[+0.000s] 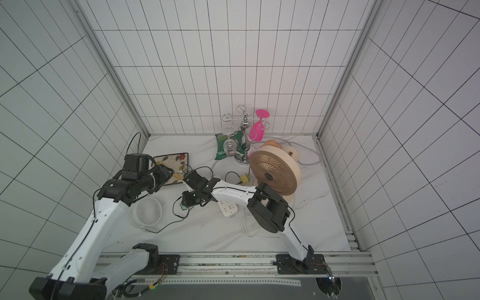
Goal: Unplug the desk fan from the power strip
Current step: Place the plug at the center of the board.
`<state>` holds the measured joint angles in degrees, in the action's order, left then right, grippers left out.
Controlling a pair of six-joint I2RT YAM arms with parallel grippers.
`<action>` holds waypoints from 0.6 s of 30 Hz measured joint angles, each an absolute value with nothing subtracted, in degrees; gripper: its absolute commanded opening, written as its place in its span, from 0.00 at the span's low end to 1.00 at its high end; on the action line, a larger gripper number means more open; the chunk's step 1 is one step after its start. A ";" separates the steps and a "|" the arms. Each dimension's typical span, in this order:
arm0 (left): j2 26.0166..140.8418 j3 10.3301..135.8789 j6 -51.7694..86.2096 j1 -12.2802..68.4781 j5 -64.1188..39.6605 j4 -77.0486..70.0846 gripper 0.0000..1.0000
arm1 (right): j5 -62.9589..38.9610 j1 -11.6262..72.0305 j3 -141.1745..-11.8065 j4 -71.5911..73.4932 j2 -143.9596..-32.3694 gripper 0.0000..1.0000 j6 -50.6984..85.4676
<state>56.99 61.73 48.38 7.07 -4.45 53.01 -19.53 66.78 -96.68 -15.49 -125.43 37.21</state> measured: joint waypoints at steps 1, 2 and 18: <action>56.31 61.73 48.49 7.05 -4.03 53.04 0.58 | -20.25 66.78 -97.69 -14.98 -126.63 0.15 37.76; 55.70 61.73 48.62 7.05 -3.62 53.10 0.58 | -20.75 66.78 -98.52 -14.50 -127.61 0.17 38.11; 50.68 58.65 49.30 7.05 -1.37 54.00 0.76 | -4.89 66.04 -94.98 -27.31 -119.83 0.87 35.55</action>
